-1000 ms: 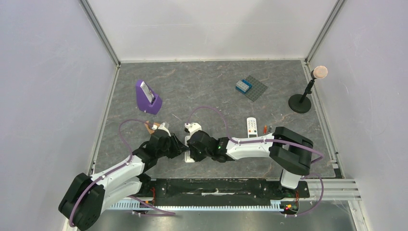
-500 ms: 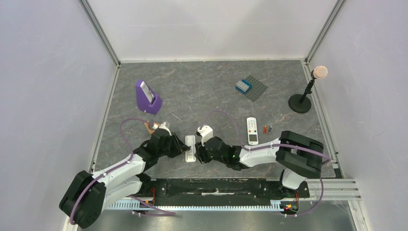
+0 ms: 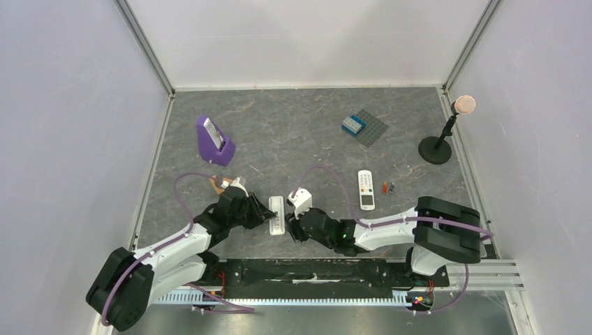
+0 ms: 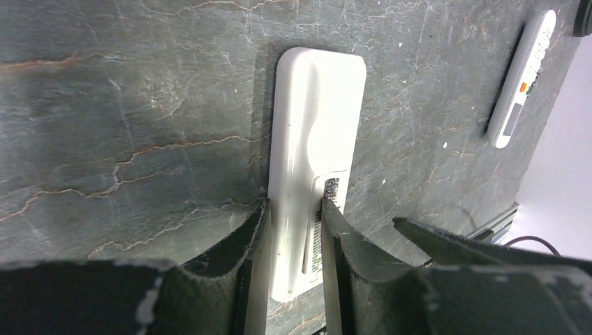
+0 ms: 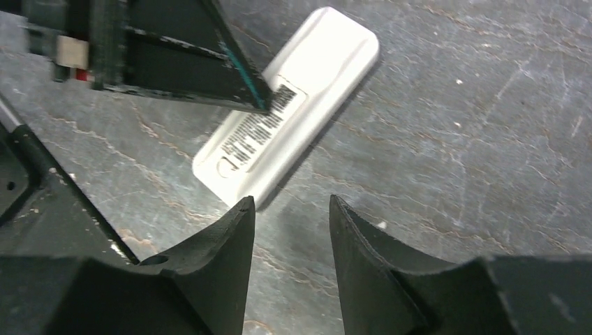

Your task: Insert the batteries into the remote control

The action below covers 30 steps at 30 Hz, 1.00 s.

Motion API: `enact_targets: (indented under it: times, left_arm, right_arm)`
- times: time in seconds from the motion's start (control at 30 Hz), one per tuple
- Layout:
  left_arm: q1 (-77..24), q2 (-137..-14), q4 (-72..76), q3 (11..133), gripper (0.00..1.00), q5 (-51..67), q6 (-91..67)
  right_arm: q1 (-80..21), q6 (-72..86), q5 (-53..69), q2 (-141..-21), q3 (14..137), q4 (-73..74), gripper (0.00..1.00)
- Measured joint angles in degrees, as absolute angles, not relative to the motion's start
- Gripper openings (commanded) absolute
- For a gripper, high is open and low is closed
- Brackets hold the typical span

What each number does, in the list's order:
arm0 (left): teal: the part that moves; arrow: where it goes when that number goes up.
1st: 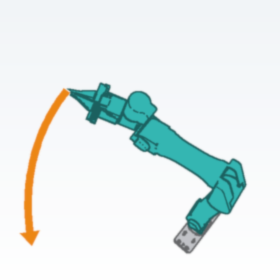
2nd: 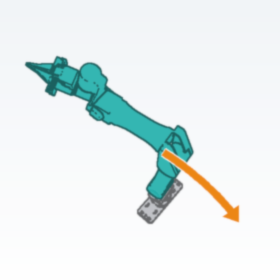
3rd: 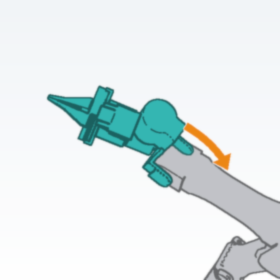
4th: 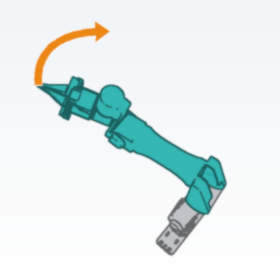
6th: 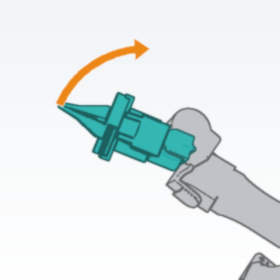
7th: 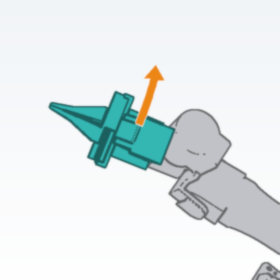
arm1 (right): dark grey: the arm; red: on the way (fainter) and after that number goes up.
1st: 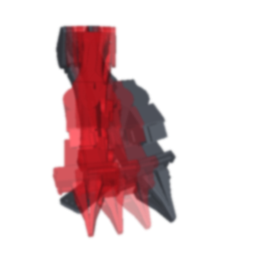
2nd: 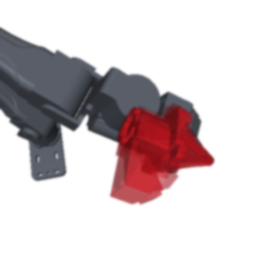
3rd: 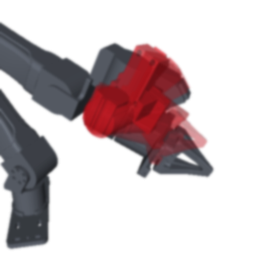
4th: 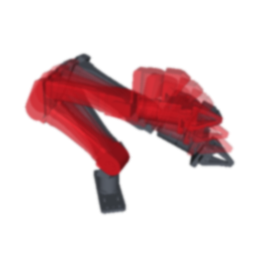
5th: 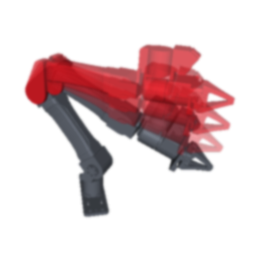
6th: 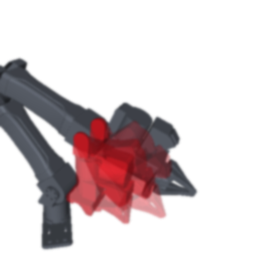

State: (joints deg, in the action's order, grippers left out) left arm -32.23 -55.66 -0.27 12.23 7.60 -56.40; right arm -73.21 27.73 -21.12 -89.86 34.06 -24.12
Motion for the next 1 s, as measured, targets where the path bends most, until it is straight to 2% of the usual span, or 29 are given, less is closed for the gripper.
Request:
enact_targets:
  times: [0.17, 0.47, 1.0]
  left_arm:
    - [-32.3, -55.6, -0.3, 12.2, 0.33, 7.5, -57.0]
    - [-32.3, -55.6, -0.1, 12.1, 0.33, 7.5, -57.6]
    - [-32.3, -55.6, 0.0, 12.0, 0.33, 7.5, -57.7]
  right_arm:
    - [-75.9, 27.3, -23.9, -91.6, 37.7, -23.3, 0.47]
    - [-77.1, 27.9, -28.8, -96.2, 41.1, -20.8, 0.41]
    - [-77.6, 27.8, -29.2, -96.8, 41.3, -22.6, 0.44]
